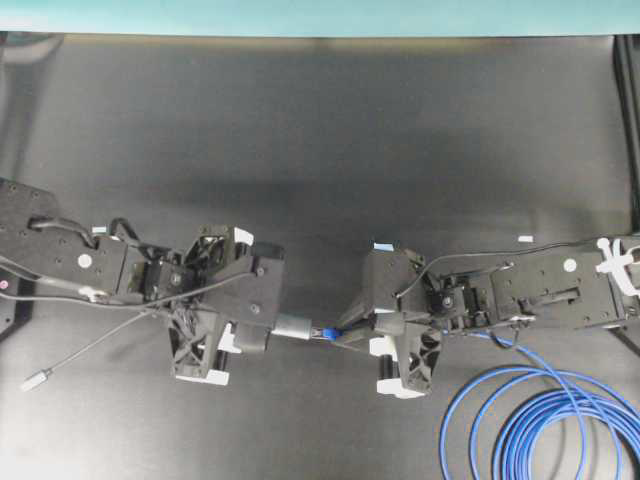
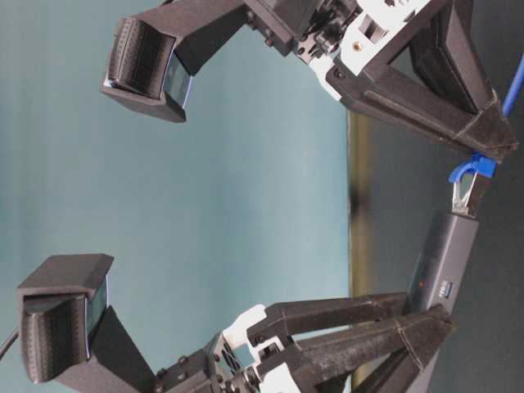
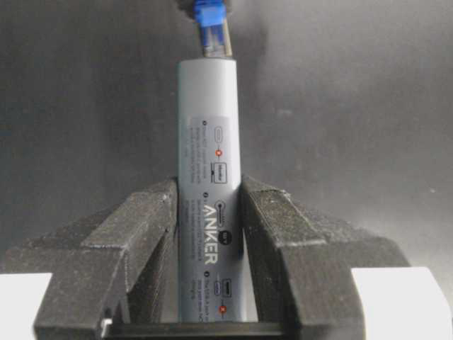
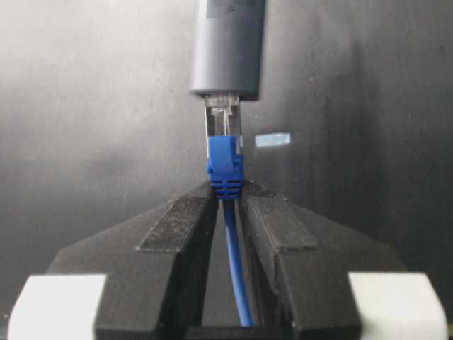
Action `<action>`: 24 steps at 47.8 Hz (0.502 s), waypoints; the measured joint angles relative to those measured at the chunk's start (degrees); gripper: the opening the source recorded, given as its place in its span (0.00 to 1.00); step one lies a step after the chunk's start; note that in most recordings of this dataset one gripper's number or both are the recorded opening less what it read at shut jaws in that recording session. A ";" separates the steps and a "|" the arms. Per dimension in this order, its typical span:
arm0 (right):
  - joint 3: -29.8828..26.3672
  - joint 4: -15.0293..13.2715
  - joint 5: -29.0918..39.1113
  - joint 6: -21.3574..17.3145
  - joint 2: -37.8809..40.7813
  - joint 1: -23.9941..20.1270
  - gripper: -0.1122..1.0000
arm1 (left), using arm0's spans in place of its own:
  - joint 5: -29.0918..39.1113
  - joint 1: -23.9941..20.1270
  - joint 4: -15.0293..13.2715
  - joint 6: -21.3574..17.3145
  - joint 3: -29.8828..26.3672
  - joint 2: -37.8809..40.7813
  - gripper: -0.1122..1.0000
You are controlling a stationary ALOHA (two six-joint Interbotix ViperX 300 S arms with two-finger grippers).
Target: Insert the LAN cable into the hub.
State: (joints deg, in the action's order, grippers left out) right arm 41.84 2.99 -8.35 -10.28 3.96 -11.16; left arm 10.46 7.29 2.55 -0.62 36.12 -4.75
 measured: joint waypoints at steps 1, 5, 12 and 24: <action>0.00 0.00 0.00 0.00 0.00 0.00 0.21 | 0.09 0.09 0.00 0.00 0.00 0.00 0.36; 0.00 -0.09 0.00 0.00 0.00 0.00 0.21 | 0.09 0.26 0.00 0.09 0.00 0.00 0.36; -0.18 -0.26 -0.09 0.00 0.00 0.09 0.21 | 0.00 0.35 0.00 0.09 -0.09 0.26 0.36; -1.23 -0.26 0.35 0.00 0.88 -0.09 0.21 | 0.26 0.35 0.00 0.18 -0.97 1.41 0.35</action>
State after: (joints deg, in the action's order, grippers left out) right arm 40.61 2.72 -8.00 -10.28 4.83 -11.25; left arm 10.72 7.65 2.55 -0.44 35.16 -3.34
